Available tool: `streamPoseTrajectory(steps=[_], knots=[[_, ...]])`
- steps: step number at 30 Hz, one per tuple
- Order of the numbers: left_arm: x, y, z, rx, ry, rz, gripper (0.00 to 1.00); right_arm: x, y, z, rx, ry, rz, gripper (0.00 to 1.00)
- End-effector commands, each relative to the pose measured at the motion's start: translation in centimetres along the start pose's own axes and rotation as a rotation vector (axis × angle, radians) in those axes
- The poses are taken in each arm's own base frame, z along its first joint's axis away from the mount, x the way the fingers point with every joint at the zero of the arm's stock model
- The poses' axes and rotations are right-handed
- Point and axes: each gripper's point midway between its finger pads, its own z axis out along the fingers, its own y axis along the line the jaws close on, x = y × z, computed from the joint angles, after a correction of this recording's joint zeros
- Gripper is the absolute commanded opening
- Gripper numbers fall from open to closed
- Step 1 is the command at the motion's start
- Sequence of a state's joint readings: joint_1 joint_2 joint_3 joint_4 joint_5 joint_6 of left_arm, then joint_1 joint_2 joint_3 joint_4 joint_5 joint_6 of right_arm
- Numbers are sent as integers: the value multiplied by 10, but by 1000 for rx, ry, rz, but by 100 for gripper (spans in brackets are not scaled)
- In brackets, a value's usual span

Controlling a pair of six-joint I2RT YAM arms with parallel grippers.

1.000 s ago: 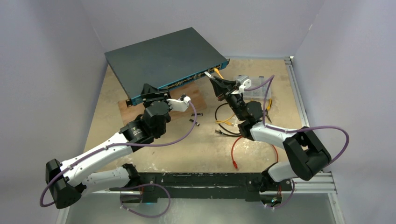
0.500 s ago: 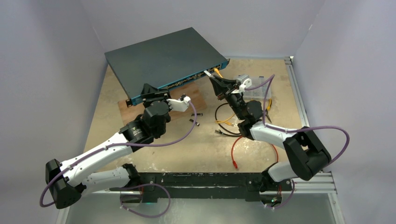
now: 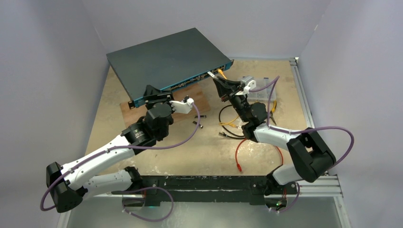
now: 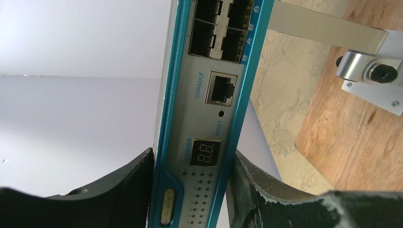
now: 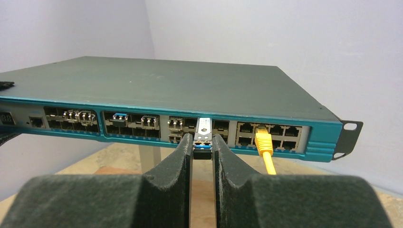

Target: Insert the plug into the switch port

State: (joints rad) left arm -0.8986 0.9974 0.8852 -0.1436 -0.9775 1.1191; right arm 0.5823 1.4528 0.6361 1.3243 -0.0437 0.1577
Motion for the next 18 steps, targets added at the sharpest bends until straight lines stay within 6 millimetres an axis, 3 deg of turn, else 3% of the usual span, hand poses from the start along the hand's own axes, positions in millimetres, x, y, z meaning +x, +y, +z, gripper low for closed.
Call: streamPoseTrajectory(steps=[1,18], knots=[[6,4,-6,-24,-2,-138,0,-14,2,5,2,-52,6,0],[5,3,-6,-22,-4,-137,0,-20,5,-3,2,-65,47,0]])
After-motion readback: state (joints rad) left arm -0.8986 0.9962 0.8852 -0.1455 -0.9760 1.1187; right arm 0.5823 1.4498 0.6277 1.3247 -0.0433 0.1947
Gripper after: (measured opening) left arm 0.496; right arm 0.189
